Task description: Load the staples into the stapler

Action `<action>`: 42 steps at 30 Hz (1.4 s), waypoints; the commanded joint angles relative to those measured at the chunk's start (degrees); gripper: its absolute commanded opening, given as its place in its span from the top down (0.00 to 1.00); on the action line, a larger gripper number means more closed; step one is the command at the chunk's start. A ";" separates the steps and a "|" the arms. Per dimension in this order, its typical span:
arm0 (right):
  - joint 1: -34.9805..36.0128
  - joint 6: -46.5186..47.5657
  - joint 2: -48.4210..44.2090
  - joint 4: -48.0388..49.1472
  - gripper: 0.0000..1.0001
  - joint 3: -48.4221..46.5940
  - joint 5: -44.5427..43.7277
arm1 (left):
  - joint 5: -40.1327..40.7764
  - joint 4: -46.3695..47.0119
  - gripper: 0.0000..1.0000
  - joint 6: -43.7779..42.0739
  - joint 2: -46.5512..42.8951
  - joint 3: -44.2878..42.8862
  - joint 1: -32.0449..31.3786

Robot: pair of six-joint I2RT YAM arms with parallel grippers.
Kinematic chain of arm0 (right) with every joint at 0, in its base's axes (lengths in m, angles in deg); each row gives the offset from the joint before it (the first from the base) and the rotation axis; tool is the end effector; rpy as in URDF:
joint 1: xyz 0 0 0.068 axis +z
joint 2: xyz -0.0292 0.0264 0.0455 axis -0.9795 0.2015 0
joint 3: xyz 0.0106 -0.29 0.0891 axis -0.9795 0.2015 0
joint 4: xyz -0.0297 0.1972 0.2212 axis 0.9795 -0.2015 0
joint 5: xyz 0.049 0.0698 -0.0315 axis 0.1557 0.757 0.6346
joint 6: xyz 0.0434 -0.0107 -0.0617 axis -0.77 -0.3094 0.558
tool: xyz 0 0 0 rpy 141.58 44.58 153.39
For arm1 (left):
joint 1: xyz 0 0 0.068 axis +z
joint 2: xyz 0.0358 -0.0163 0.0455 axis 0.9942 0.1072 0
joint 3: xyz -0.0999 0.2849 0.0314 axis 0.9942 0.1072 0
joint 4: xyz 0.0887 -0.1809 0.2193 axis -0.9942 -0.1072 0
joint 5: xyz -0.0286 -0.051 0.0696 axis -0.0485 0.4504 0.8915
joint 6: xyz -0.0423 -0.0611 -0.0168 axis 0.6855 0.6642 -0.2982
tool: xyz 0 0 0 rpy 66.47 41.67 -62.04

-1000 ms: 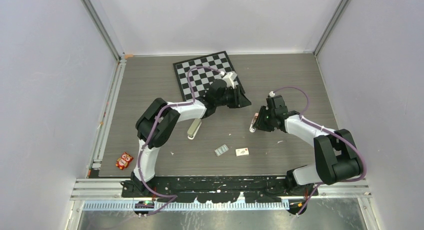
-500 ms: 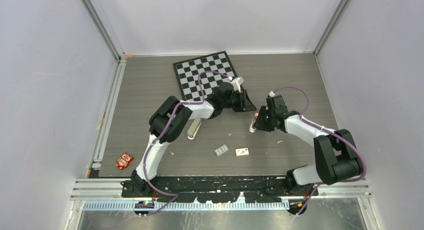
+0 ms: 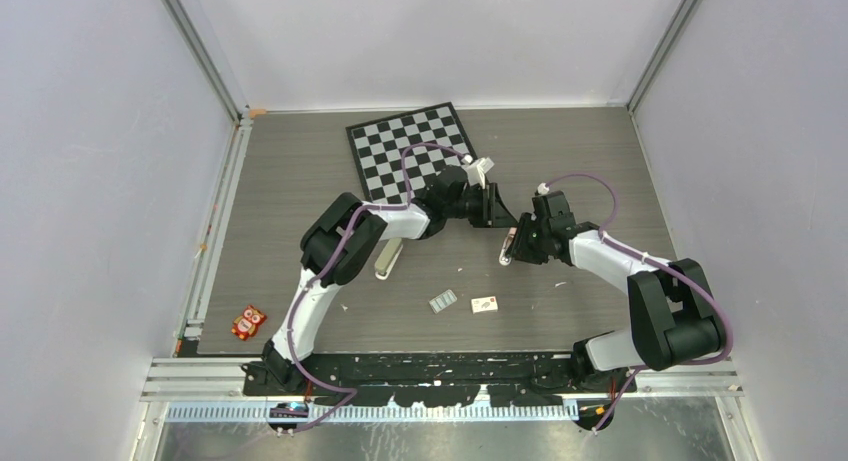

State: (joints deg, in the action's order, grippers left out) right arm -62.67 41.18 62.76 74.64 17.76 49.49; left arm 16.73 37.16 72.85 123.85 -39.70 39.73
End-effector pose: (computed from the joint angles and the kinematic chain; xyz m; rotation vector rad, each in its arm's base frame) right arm 0.2827 0.0861 0.1415 0.3126 2.5919 0.4319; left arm 0.3840 -0.4202 0.1300 0.3657 2.1921 -1.5317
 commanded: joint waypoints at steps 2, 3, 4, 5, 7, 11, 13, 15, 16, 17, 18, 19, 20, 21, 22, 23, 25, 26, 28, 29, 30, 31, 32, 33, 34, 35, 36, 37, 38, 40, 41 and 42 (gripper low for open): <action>0.19 1.03 0.84 0.16 0.67 -0.14 -1.80 | -4.97 2.33 0.63 -1.22 -3.78 2.32 -0.53; 0.13 1.03 0.79 0.14 0.67 -0.20 -1.89 | -4.85 2.33 0.63 -1.43 -4.23 2.96 -0.61; 0.18 1.05 0.79 0.14 0.67 -0.13 -1.93 | -4.65 2.37 0.63 -1.61 -4.59 3.67 -0.76; 0.14 1.04 0.75 0.13 0.67 -0.17 -2.01 | -4.62 2.45 0.63 -1.82 -4.91 4.33 -0.98; 0.19 0.98 0.83 0.11 0.67 -0.17 -2.11 | -4.51 2.35 0.63 -2.63 -5.51 5.21 -1.37; 0.20 0.94 0.92 0.11 0.67 -0.22 -2.17 | -4.27 1.60 0.63 -3.90 -5.98 5.82 -2.10; 0.14 0.94 0.85 0.13 0.67 -0.17 -2.11 | -4.30 1.54 0.63 -4.34 -5.87 6.11 -2.35; 0.20 0.94 0.83 0.03 0.67 -0.20 -2.18 | -4.28 1.35 0.63 -4.69 -5.70 6.23 -2.69; 0.14 0.94 0.79 0.03 0.67 -0.21 -2.13 | -4.28 1.14 0.63 -4.89 -5.59 6.18 -2.83; 0.20 0.94 0.75 0.14 0.67 -0.21 -2.11 | -4.09 0.87 0.63 -5.05 -5.52 6.32 -2.89; 0.19 1.00 0.67 0.20 0.66 -0.19 -1.98 | -3.94 0.64 0.63 -5.30 -5.48 6.34 -3.09; 0.20 0.98 0.54 0.27 0.66 -0.06 -2.01 | -3.82 0.31 0.63 -5.56 -5.56 6.46 -3.08; 0.15 0.95 0.38 0.25 0.65 -0.10 -1.95 | -3.69 0.12 0.63 -5.74 -5.58 6.64 -3.16; 0.18 0.95 0.17 0.20 0.64 -0.11 -1.83 | -3.52 -0.07 0.63 -6.00 -5.73 6.84 -3.17; 0.19 1.02 -0.13 0.16 0.64 -0.12 -1.85 | -3.13 -0.25 0.64 -6.25 -5.88 7.00 -3.25; 0.20 1.09 -0.32 0.04 0.63 -0.19 -1.85 | -2.80 -0.43 0.64 -6.60 -6.07 7.26 -3.33; 0.20 1.20 -0.48 -0.43 0.63 -0.50 -1.85 | -2.32 -1.41 0.64 -7.46 -6.40 7.40 -3.50; 0.20 1.28 -0.61 -0.66 0.63 -0.62 -1.80 | -2.00 -1.97 0.64 -7.96 -6.54 7.52 -3.58; 0.18 1.17 -1.21 -1.00 0.63 -0.61 -1.50 | -1.39 -2.97 0.64 -8.98 -6.78 7.67 -3.82; 0.18 1.13 -1.54 -1.09 0.62 -0.62 -1.40 | -1.17 -3.29 0.64 -9.30 -6.80 7.83 -3.86; 0.12 1.12 -1.84 -1.24 0.62 -0.72 -1.41 | -1.01 -3.48 0.64 -9.52 -6.82 7.99 -3.91; 0.13 1.19 -2.08 -1.43 0.62 -0.85 -1.41 | -0.85 -3.47 0.64 -9.63 -6.96 8.20 -3.95; 0.12 1.33 -2.27 -1.77 0.62 -0.94 -1.41 | -0.67 -3.60 0.64 -9.80 -7.10 8.43 -3.96; 0.18 1.42 -2.39 -1.97 0.62 -1.25 -1.32 | -0.56 -3.62 0.64 -9.98 -7.21 8.70 -3.96; 0.20 1.47 -2.49 -2.33 0.62 -1.34 -1.26 | -0.37 -3.64 0.64 -10.22 -7.36 8.99 -3.96; 0.19 1.52 -2.62 -2.50 0.62 -1.47 -1.17 | -0.16 -3.80 0.64 -10.39 -7.47 9.22 -3.96; 0.14 1.52 -2.86 -2.56 0.62 -1.47 -1.07 | 0.06 -4.04 0.64 -10.56 -7.53 9.34 -3.96; 0.13 1.54 -3.08 -2.64 0.61 -1.41 -0.98 | 0.10 -4.21 0.64 -10.76 -7.64 9.51 -4.03; 0.15 1.46 -3.24 -2.77 0.60 -1.48 -0.85 | 0.15 -4.26 0.64 -10.94 -7.71 9.70 -4.06; 0.15 1.41 -3.54 -3.05 0.59 -1.41 -0.76 | 0.38 -4.27 0.64 -11.16 -7.86 10.15 -4.17; 0.18 1.39 -3.64 -3.10 0.59 -1.44 -0.75 | 0.49 -4.31 0.65 -11.15 -7.95 10.37 -4.14; 0.12 1.41 -3.57 -3.17 0.59 -1.42 -0.77 | 0.58 -4.33 0.64 -11.33 -8.03 10.44 -4.18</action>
State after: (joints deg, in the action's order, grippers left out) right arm -62.43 42.47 60.92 71.54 17.74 48.95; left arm 19.79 37.29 63.80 117.01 -31.18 37.65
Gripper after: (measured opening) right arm 0.403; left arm 0.357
